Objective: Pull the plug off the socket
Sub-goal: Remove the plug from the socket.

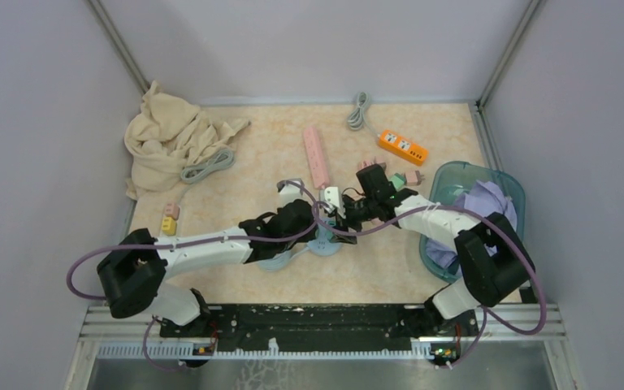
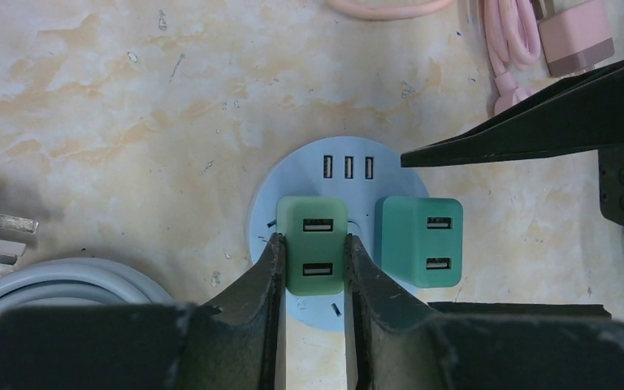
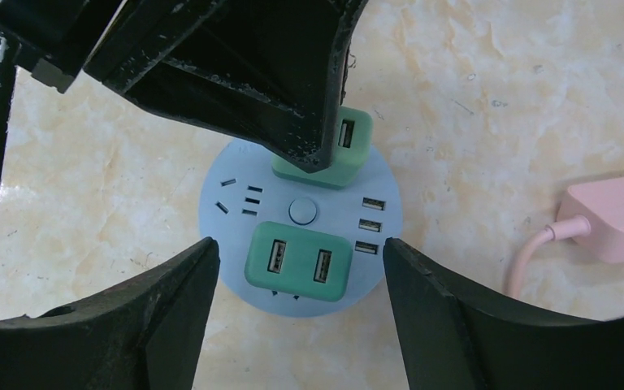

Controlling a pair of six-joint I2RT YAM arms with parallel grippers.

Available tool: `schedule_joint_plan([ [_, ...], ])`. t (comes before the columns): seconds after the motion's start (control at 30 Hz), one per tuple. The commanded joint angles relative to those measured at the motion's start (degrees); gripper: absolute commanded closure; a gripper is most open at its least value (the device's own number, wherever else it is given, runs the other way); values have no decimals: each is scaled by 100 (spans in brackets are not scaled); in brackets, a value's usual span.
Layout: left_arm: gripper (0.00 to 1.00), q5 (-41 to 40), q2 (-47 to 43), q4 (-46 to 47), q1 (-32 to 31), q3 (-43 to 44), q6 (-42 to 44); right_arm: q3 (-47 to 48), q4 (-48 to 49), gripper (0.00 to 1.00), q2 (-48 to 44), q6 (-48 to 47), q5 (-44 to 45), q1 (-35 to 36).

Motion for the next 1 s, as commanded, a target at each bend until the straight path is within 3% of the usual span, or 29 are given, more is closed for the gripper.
schedule_joint_plan([
  [0.0, 100, -81, 51, 124, -84, -107, -348, 310, 3, 28, 83, -219, 92, 102],
  [0.37, 100, -56, -183, 606, -107, -445, -358, 371, -86, 49, 105, -250, -17, 106],
  [0.6, 96, 53, -269, 790, -107, -547, -296, 431, -158, 78, 110, -311, 16, 107],
  [0.67, 88, 114, -285, 864, -107, -573, -231, 437, -158, 84, 101, -328, 38, 115],
  [0.77, 60, 178, -361, 940, -107, -608, -85, 432, -166, 88, 106, -354, 49, 115],
  [0.83, 49, 203, -446, 973, -107, -642, 58, 435, -181, 89, 114, -371, 48, 114],
  [0.97, 37, 432, -746, 1417, -98, -922, 456, 448, -250, 90, 118, -432, 15, 107],
])
